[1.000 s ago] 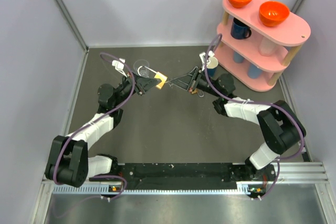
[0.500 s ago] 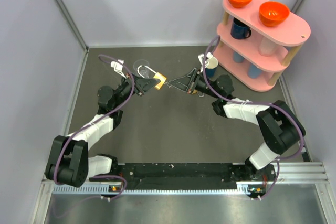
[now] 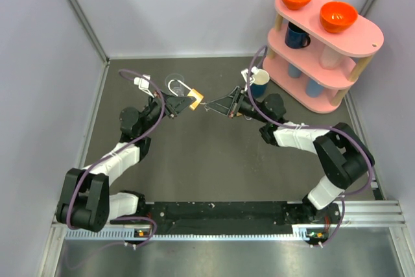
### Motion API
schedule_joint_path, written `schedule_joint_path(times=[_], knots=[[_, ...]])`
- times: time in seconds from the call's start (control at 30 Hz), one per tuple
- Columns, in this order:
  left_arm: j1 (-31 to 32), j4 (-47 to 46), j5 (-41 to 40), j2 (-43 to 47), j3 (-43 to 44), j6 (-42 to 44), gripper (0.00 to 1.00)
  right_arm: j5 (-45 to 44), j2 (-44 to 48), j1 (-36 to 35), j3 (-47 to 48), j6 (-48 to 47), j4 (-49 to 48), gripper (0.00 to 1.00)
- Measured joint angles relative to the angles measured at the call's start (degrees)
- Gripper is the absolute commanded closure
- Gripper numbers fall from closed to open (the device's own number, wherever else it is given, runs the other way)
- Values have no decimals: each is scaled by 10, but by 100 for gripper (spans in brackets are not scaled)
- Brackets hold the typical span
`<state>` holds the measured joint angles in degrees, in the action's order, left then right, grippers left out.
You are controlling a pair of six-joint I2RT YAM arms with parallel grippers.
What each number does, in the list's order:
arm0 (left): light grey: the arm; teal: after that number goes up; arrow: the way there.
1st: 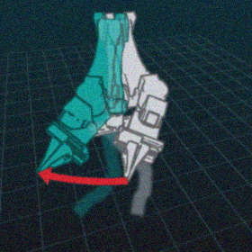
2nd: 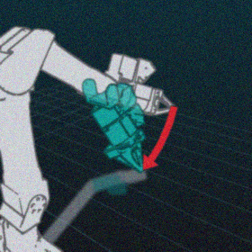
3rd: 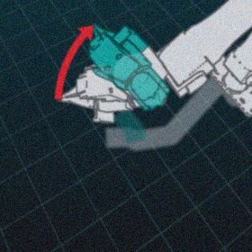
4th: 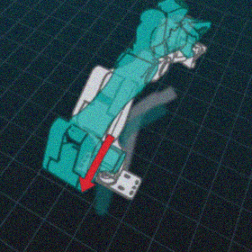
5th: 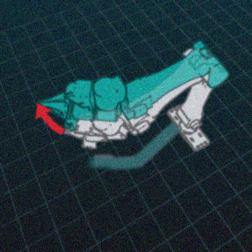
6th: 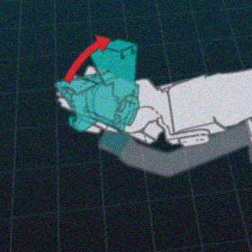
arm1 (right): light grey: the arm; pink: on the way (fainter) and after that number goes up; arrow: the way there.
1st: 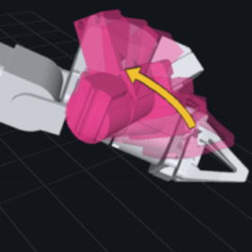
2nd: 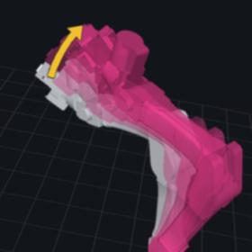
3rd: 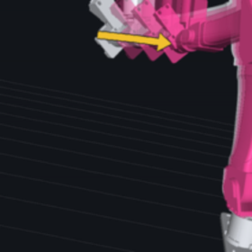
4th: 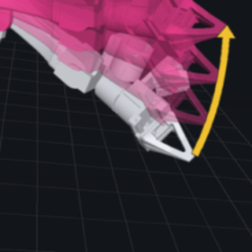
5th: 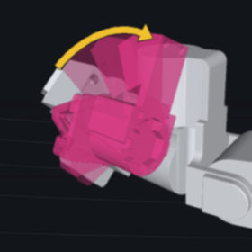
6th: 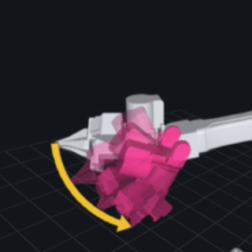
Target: Unlock with the key
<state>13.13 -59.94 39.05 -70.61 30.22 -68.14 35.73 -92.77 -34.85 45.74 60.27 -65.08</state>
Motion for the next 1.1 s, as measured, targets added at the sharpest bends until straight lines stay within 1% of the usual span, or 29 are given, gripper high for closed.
schedule_joint_path(times=[0.5, 0.73, 1.1], knots=[[-3, -1, 1, 10, 0, 1, 100, 33, -7, -22, 0, -2, 13, 100], [-3, 0, 4, 10, 0, 2, 100, 36, -7, -25, 0, -2, 13, 100], [3, -1, 13, 11, 0, 30, 100, 49, -8, -25, 0, 25, 12, 100]])
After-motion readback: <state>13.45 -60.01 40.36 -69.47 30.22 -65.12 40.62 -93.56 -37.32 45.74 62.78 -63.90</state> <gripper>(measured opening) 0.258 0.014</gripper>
